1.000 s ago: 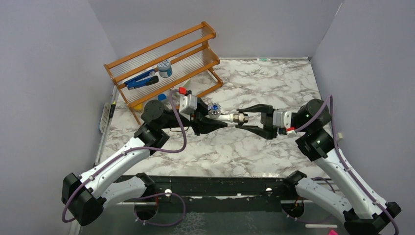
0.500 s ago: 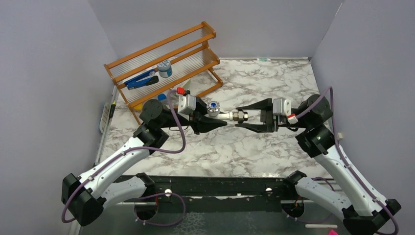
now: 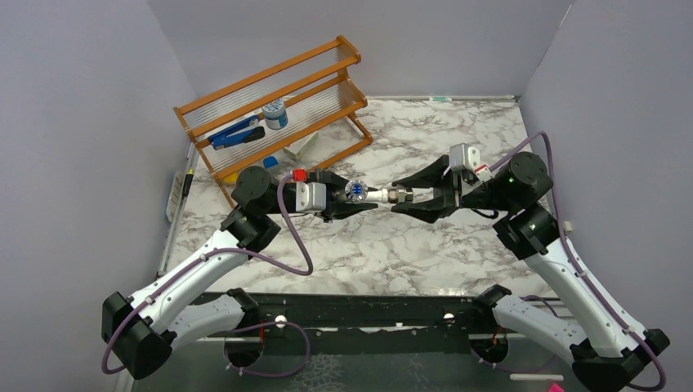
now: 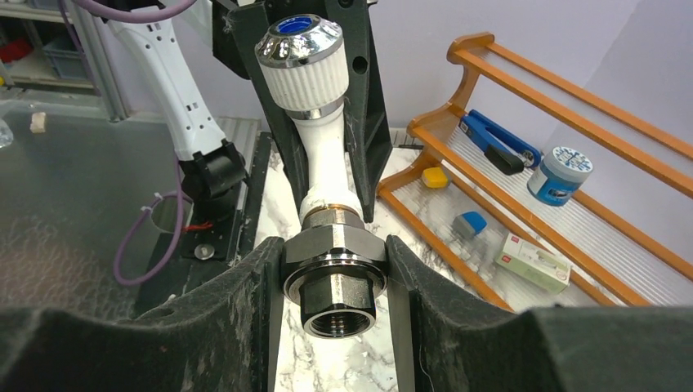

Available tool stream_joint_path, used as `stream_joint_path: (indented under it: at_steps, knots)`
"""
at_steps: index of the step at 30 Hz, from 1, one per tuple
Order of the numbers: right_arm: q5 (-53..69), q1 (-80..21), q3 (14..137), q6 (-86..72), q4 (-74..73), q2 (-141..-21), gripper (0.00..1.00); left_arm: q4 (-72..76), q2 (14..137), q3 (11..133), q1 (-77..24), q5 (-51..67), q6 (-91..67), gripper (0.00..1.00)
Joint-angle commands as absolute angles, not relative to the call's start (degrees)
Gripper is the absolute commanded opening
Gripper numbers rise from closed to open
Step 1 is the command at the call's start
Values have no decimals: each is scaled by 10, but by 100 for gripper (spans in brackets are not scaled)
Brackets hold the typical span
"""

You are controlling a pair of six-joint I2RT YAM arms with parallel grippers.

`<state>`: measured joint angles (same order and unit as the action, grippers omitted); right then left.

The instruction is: Install the water faucets

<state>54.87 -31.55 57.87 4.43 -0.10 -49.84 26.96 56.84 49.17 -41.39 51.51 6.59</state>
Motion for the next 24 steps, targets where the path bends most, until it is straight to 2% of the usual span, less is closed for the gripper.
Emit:
stream_joint_path:
  at_steps: [1,3,5,7,10,15,19,24]
  knots:
    - [531,-319,569,8,-16,-495,1,328,557,512,-421,527,106,0]
    - [535,-320,566,13,-11,-492,10,329,555,510,-422,518,104,0]
    - [545,-319,564,23,-6,-485,32,329,551,508,-422,501,96,0]
    - [556,-319,561,28,13,-476,49,329,550,506,-421,482,82,0]
    - [558,-319,556,21,42,-460,66,330,551,502,-421,461,57,0]
    - [552,-319,562,13,67,-440,75,330,545,476,-421,425,9,0]
    - [514,-319,573,9,75,-431,77,330,537,434,-422,401,-45,0]
    - [402,-319,555,-12,92,-424,77,329,529,394,-421,397,-110,0]
